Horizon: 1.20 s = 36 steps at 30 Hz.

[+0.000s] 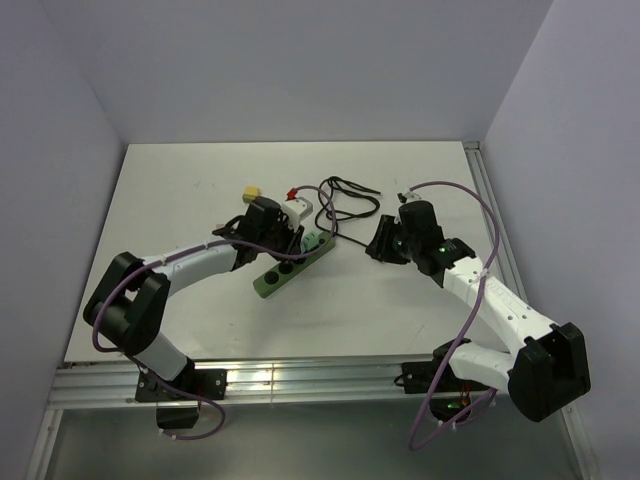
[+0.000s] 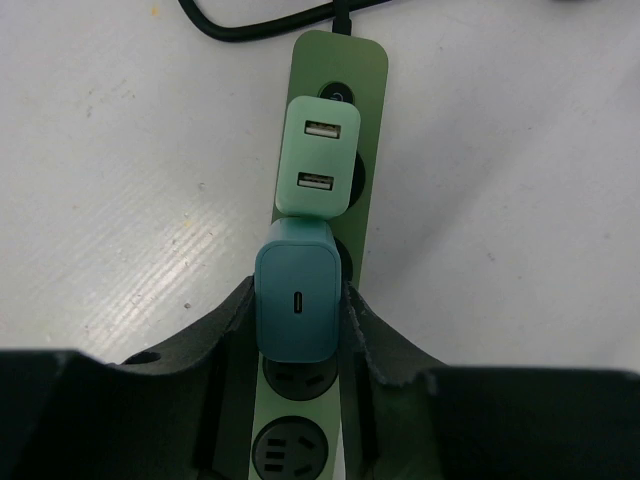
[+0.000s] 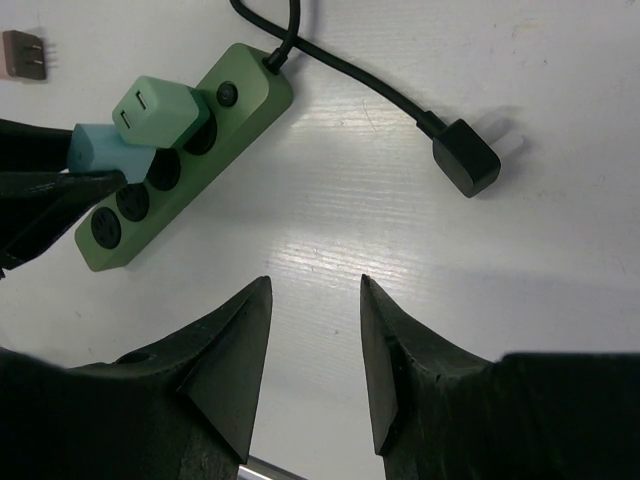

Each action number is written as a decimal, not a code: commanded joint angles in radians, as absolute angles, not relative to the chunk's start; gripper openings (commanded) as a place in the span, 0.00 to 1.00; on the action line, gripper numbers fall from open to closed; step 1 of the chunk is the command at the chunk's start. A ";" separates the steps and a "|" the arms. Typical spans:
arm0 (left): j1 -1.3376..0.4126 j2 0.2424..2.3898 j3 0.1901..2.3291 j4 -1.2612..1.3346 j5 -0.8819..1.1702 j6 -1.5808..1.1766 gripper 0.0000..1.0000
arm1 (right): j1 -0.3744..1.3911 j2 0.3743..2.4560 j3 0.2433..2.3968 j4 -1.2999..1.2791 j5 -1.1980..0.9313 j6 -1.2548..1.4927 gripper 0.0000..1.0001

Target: Insert the plug

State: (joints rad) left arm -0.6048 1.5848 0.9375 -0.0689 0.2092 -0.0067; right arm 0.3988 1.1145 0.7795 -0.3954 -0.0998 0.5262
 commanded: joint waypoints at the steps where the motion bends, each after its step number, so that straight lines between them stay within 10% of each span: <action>1: -0.655 1.608 0.956 -0.060 0.175 0.028 0.00 | 0.394 1.089 0.776 -0.354 -0.107 0.517 0.48; 36: -0.624 1.566 0.914 -0.126 0.179 0.143 0.00 | 0.394 1.052 0.750 -0.350 -0.126 0.520 0.47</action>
